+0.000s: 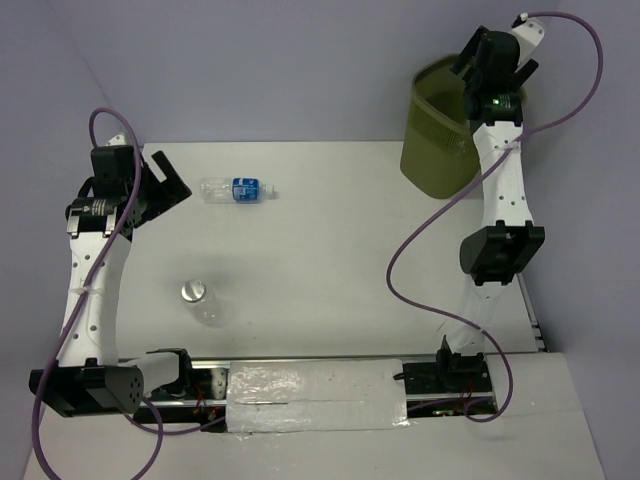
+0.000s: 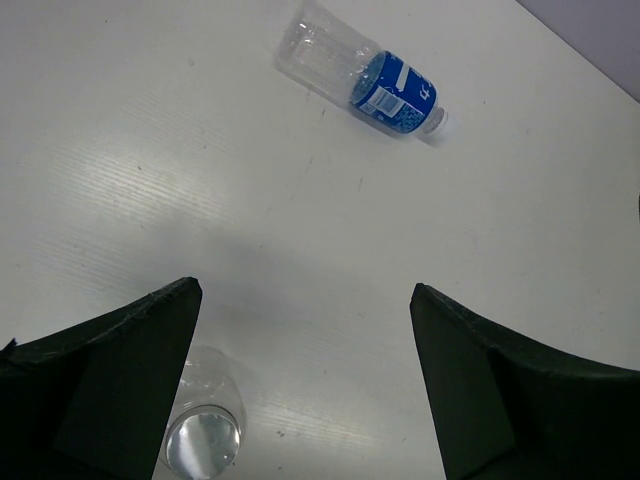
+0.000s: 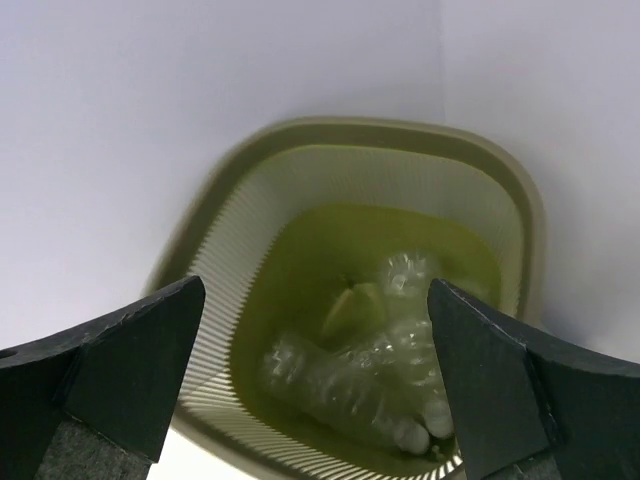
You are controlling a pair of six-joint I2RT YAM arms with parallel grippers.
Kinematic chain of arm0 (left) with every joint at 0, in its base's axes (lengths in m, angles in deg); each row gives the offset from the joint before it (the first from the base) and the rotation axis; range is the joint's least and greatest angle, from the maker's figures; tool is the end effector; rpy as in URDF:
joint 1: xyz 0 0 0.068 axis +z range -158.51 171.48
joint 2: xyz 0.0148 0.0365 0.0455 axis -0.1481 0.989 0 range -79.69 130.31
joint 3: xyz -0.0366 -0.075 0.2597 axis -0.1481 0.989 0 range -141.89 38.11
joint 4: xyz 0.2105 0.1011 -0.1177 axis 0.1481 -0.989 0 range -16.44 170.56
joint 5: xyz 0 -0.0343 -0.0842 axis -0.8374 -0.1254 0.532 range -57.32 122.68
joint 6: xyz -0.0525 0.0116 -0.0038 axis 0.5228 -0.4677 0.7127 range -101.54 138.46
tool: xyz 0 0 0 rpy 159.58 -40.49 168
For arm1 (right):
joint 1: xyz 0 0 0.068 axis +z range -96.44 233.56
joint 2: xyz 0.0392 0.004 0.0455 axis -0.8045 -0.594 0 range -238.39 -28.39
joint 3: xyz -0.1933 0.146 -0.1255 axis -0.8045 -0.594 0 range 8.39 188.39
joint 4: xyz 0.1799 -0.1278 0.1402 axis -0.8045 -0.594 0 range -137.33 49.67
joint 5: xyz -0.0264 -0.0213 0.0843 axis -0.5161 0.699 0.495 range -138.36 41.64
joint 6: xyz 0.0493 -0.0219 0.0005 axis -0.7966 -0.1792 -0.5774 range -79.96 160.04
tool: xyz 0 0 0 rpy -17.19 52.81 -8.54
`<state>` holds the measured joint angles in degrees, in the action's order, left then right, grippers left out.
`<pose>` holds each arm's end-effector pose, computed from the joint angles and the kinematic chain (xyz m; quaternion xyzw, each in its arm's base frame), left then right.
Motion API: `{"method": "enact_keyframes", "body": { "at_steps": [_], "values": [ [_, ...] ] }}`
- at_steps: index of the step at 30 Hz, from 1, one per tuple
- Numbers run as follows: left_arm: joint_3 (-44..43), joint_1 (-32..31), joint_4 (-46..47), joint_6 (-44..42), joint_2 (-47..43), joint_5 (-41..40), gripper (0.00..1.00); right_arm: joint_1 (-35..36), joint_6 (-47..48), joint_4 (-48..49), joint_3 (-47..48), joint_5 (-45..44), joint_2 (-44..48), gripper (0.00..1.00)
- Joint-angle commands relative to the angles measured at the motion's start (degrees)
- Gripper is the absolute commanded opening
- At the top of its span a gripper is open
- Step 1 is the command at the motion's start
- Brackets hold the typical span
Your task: Put the plastic bottles in the bin
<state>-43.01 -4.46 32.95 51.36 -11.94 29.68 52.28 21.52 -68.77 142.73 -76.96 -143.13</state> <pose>0.2344 0.0186 0.4113 -0.2917 0.8342 -0.0939 0.4585 0.4447 -0.0269 0.4758 0.2848 0.6973 -0.0910 0.6514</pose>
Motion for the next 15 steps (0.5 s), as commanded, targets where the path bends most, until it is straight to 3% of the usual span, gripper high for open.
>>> {"method": "enact_keyframes", "body": {
  "at_steps": [1,5,9,15],
  "values": [
    [-1.1,0.3,0.5,-0.9,-1.5,0.8,1.00,0.7,0.4,1.9,3.9,4.6,5.4,1.00],
    [-1.2,0.3,0.9,-0.4,-1.3,0.0,0.99,7.0,4.6,-2.1,0.8,9.3,11.4,1.00],
    [-1.1,0.3,1.1,-0.2,-0.6,-0.3,0.99,18.6,7.3,-2.8,-17.8,8.6,21.2,1.00],
    [0.2,0.3,0.3,0.3,-0.2,-1.5,0.99,37.3,0.6,-2.1,-38.6,15.1,24.9,1.00]
  ]
}}
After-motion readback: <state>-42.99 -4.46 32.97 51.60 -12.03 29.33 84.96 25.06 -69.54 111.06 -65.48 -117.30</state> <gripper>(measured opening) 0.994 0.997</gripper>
